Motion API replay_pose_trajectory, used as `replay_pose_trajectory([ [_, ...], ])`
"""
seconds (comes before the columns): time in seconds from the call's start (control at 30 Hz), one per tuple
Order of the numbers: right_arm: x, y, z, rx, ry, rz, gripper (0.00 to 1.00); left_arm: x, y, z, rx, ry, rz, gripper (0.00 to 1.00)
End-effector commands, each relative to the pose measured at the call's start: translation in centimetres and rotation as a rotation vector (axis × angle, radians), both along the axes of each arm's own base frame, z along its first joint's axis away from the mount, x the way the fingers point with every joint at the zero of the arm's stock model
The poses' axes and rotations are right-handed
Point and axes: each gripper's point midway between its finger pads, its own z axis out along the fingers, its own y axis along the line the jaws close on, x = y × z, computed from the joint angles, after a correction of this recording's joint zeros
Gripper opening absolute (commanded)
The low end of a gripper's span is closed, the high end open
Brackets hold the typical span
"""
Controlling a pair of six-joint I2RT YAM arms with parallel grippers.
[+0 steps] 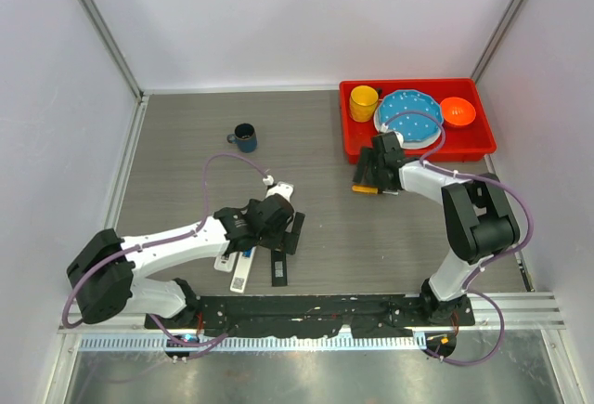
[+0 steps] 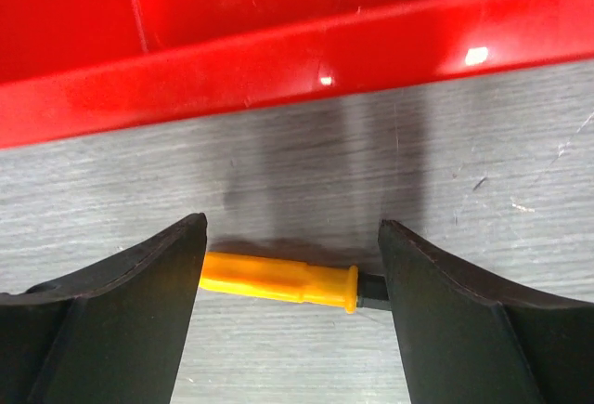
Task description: Unload the batteries from the remote control
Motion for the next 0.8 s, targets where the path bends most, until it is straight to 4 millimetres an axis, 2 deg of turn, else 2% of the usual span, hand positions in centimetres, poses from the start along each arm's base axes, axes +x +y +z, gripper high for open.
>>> replay_pose_trajectory([
  [0.0,-1.8,0.1,-0.4,-0.002,0.099,0.047,0.80,0.3,-1.3,0.3,-0.043,-0.013,-0.007,1.00],
  [0.27,-6.3,2.7,-0.3,0.156,0.181,0.127,0.77,0.0,-2.3,0.0,-0.063,-0.008,-0.012,1.00],
  [0.37,-7.6,3.0,-0.2,0.152,0.193,0.144,0.77,0.0,-2.9,0.0,-0.084,-0.003,-0.013,1.00],
  [0.53,-9.3,3.4,-0.4,0.188,0.212,0.157,0.77,0.4,-5.7,0.7,-0.160,-0.008,-0.035,0.98],
  [0.6,-9.6,3.9,-0.1,0.220,0.209,0.166,0.77,0.4,-6.9,0.2,-0.156,-0.002,-0.050,0.97],
  [0.63,-10.1,4.0,-0.3,0.238,0.220,0.166,0.75,0.8,-7.9,0.6,-0.167,-0.008,-0.057,0.93],
  [0.7,-10.4,4.3,-0.1,0.264,0.222,0.169,0.75,1.0,-9.0,-0.6,-0.143,0.007,-0.071,0.87],
  [0.77,-11.1,4.4,-0.4,0.275,0.236,0.173,0.72,1.6,-10.5,-0.2,-0.160,0.001,-0.080,0.81],
])
